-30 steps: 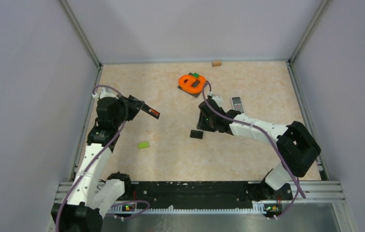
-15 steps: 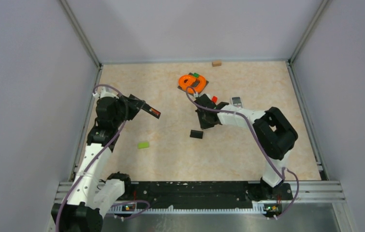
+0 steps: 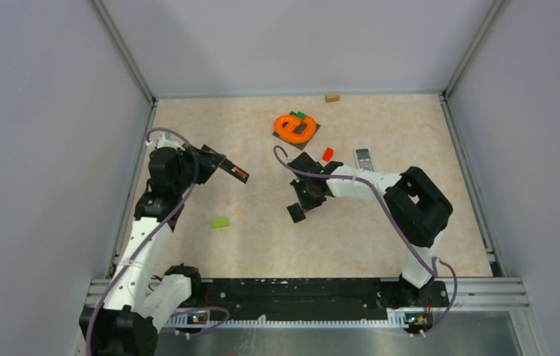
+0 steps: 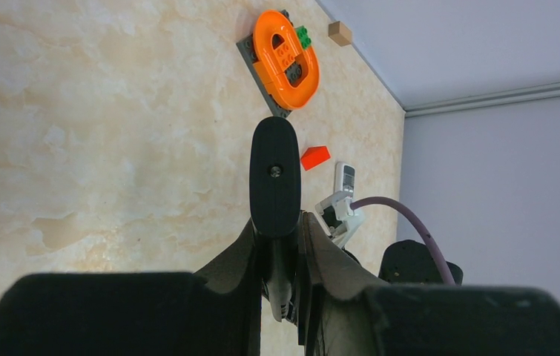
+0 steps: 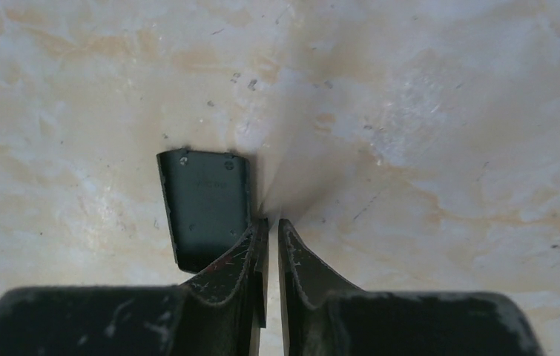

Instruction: Load the batteries into the remote control

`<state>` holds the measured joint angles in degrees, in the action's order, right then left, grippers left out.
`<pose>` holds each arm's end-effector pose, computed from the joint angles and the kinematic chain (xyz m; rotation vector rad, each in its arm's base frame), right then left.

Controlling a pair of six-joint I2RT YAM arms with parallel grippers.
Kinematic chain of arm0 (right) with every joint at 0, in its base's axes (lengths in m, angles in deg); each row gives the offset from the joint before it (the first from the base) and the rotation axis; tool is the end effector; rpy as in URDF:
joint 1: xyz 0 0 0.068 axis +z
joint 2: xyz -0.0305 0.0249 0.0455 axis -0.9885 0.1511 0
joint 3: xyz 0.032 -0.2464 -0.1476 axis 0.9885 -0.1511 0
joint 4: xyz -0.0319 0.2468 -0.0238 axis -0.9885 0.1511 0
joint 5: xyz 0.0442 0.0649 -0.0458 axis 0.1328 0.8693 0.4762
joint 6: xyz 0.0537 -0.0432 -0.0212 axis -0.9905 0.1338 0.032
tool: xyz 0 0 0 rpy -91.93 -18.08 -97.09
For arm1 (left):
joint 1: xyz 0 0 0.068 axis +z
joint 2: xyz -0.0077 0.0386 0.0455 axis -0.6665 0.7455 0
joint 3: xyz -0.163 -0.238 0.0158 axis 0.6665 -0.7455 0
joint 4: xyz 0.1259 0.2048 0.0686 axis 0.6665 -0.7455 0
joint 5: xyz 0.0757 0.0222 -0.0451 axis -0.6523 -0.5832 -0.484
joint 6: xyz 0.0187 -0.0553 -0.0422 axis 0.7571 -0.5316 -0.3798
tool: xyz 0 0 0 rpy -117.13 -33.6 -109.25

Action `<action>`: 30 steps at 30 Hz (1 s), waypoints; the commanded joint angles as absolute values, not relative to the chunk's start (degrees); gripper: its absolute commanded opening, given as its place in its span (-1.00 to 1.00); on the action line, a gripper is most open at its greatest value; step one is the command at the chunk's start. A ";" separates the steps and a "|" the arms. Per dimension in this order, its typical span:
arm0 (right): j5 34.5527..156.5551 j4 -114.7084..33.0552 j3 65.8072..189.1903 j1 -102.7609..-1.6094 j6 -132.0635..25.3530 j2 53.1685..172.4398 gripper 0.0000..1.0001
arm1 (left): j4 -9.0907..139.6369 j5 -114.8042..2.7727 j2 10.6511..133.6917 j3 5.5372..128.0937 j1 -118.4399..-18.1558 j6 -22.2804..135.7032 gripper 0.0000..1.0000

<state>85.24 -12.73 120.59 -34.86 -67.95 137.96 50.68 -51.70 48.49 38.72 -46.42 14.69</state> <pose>0.2593 0.2687 0.1666 -0.5849 2.6959 0.2710 0.2071 -0.0298 0.3168 -0.6931 1.8950 -0.8772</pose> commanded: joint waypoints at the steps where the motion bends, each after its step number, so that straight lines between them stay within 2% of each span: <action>1: 90.83 -12.15 120.71 -34.11 -67.15 134.35 -0.77 | 53.85 -51.52 48.48 39.75 -46.14 15.88 -1.00; 7: 85.94 -14.31 119.92 -33.80 -66.28 128.37 -0.70 | 49.59 -58.46 46.82 40.49 -45.95 16.95 -1.00; 10: 89.97 -17.70 118.00 -32.77 -61.87 125.11 -0.51 | 47.83 -62.13 45.47 40.64 -45.76 17.76 -1.00; 13: 102.27 -17.40 117.23 -31.92 -52.17 125.34 -0.23 | 45.57 -66.42 43.92 40.77 -45.58 17.65 -1.00; 16: 100.00 -13.27 119.96 -31.91 -47.36 127.72 -0.08 | 43.76 -72.15 40.57 39.90 -45.49 16.69 -1.00; 22: 97.06 -6.77 124.13 -30.30 -37.18 132.45 0.04 | 42.04 -80.07 35.38 38.60 -45.49 16.10 -1.00; 30: 92.50 -7.90 124.72 -26.54 -32.13 136.05 0.07 | 42.05 -77.52 37.22 39.51 -45.40 16.73 -1.00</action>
<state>95.36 -7.45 121.82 -28.41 -36.50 134.07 41.45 -77.49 35.97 38.72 -45.61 16.33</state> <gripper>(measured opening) 0.535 0.199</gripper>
